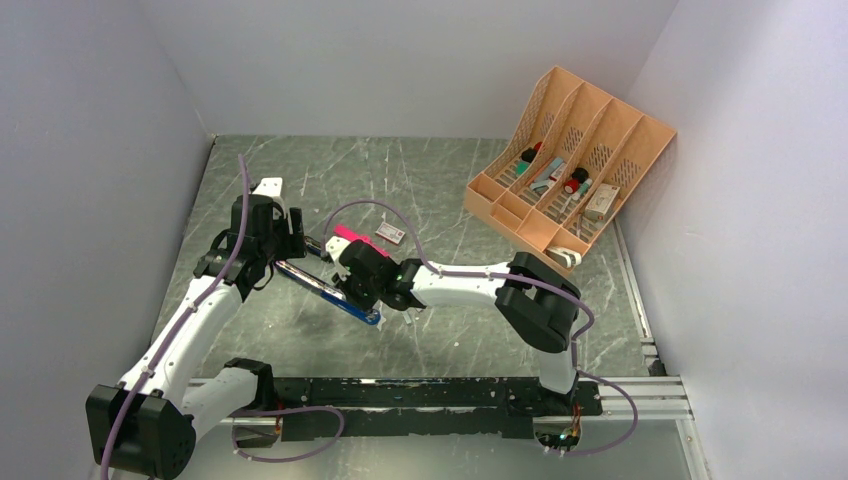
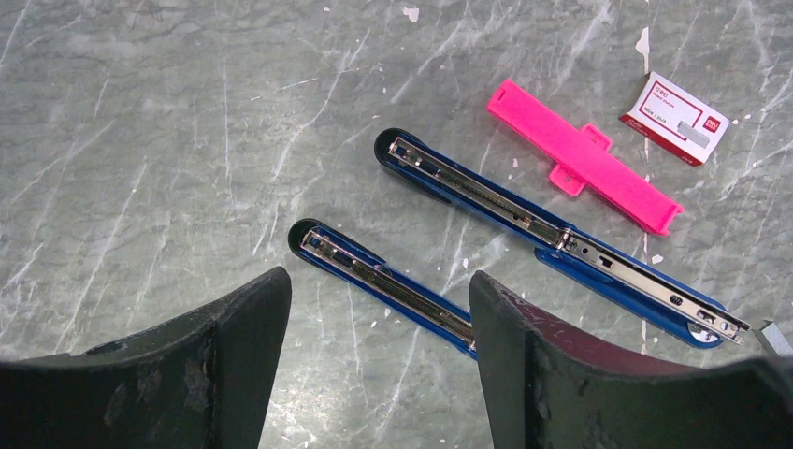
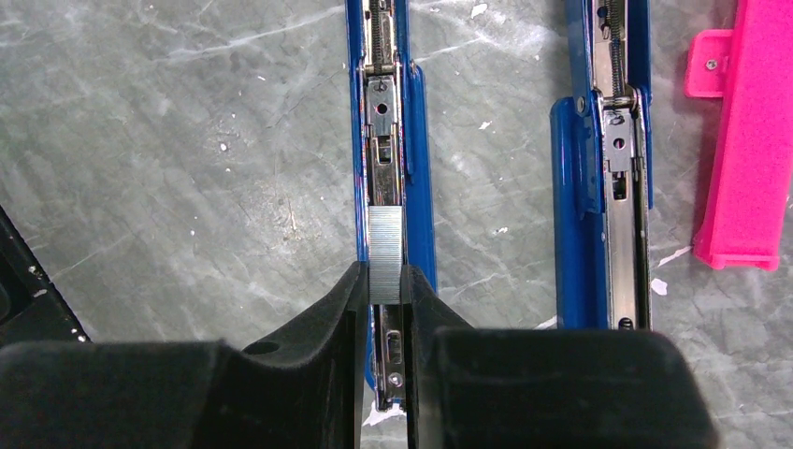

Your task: Load the staples into the stapler

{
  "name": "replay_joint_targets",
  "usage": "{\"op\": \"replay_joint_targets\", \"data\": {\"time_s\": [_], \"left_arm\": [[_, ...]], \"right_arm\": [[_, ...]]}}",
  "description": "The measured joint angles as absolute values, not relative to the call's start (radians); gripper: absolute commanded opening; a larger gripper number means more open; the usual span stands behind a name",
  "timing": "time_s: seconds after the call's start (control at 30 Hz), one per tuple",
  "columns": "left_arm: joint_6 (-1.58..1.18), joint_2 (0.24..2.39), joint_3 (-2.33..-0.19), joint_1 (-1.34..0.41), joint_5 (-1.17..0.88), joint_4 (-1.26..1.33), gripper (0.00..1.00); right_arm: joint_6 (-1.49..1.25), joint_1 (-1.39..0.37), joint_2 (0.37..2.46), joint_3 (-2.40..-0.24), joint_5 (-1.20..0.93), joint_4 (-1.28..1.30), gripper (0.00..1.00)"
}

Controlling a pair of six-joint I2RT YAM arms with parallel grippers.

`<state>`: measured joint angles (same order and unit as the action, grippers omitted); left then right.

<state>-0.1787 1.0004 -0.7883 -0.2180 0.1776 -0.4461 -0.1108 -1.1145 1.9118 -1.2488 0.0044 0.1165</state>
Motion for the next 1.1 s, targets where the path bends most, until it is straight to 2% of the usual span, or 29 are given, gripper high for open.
{"op": "replay_joint_targets", "data": {"time_s": [1.1], "left_arm": [[-0.179,1.000,-0.788,-0.220,0.178,-0.446,0.74]], "right_arm": [[-0.112,-1.115,1.912,-1.249,0.015,0.122,0.00]]}}
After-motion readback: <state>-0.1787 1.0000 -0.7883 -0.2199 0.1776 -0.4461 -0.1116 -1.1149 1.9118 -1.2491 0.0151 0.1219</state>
